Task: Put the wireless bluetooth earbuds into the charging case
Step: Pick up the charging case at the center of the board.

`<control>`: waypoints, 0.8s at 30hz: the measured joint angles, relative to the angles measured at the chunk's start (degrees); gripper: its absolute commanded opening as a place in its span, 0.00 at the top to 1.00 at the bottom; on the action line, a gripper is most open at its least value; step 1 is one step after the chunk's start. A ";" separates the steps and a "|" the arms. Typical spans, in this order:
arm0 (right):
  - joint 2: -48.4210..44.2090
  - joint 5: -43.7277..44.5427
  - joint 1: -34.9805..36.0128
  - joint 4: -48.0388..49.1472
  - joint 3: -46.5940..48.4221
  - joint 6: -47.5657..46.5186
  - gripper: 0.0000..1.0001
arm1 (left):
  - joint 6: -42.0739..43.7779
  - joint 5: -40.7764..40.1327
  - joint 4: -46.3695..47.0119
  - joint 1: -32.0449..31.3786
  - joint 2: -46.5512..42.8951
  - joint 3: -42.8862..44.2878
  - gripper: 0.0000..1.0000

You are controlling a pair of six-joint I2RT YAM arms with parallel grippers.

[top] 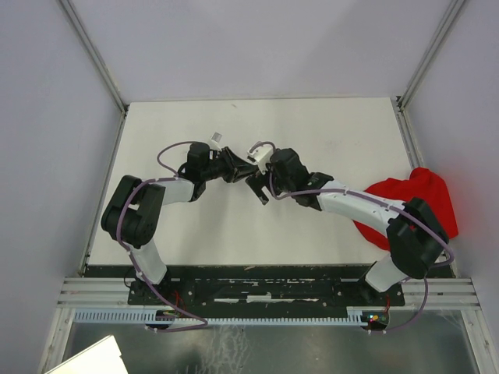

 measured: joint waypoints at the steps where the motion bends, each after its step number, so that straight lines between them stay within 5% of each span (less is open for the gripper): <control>1: 0.00 -0.07 -0.52 -0.24 0.13 0.85 0.01 | 0.00 0.02 0.00 0.00 0.00 0.00 0.97; 13: -1.99 -16.57 -19.39 11.69 -4.04 29.00 0.17 | -1.53 3.13 10.14 0.04 0.00 -0.66 0.97; 24: 6.80 -32.59 -23.50 39.63 -10.21 56.59 0.33 | -3.54 4.61 20.41 0.20 0.59 -0.87 0.97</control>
